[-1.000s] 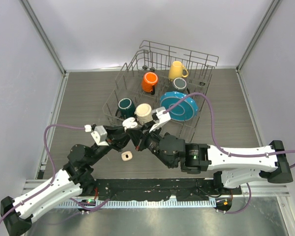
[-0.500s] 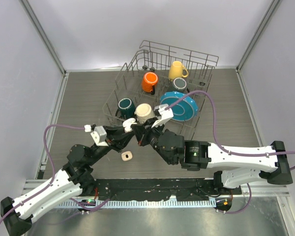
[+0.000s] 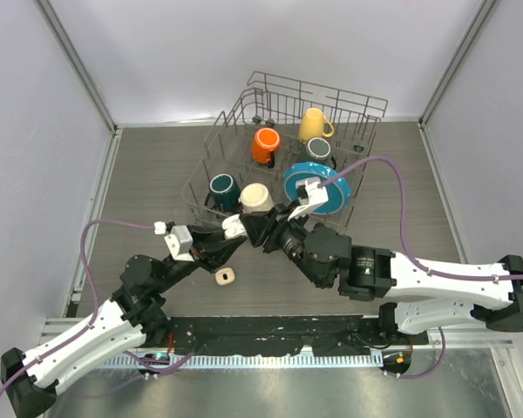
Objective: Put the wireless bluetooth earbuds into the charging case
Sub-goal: Place the earbud in the charging case, then close the charging case.
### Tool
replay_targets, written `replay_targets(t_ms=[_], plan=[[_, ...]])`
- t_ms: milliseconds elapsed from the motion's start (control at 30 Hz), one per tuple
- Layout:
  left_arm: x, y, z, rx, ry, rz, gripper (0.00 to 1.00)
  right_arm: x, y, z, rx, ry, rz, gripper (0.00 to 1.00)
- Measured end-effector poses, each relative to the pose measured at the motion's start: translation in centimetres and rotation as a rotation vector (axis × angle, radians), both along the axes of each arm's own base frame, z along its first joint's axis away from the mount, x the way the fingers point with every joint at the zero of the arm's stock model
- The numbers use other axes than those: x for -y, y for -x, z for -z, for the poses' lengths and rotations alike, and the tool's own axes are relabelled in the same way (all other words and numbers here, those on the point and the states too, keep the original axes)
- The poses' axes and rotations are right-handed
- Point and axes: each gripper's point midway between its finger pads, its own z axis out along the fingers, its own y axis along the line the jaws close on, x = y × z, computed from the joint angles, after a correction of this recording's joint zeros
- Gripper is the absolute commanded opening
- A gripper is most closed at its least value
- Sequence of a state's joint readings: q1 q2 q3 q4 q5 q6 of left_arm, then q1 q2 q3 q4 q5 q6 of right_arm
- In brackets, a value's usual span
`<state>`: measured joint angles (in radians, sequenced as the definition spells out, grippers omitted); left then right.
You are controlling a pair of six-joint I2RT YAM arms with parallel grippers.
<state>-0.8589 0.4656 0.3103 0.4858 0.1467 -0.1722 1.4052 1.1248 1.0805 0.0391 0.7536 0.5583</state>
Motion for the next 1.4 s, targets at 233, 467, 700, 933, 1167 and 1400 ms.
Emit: replay_targets(t_ms=[233,467,700,933,1167,1400], plan=[[2.4,2.0,1.0,-0.011,-0.092,0.173,0.0,3.7,-5.9,0.9,-0.147,0.014,0.134,0.44],[3.7,3.5,1.0,-0.012,-0.14,0.296,0.0,2.4,-6.2,3.6,-0.255,0.093,0.028,0.45],[4.4,3.8,1.8,-0.035,-0.171,0.342,0.0,-0.4,-4.9,6.6,-0.344,0.178,-0.115,0.44],[4.5,3.6,2.0,-0.045,-0.176,0.332,0.0,-1.0,-3.6,7.1,-0.361,0.201,-0.202,0.44],[4.4,2.7,2.3,-0.07,-0.175,0.291,0.0,-1.1,-1.8,6.7,-0.356,0.201,-0.299,0.43],[4.5,2.0,2.6,-0.104,-0.171,0.257,0.0,1.3,-0.2,6.7,-0.345,0.183,-0.318,0.43]])
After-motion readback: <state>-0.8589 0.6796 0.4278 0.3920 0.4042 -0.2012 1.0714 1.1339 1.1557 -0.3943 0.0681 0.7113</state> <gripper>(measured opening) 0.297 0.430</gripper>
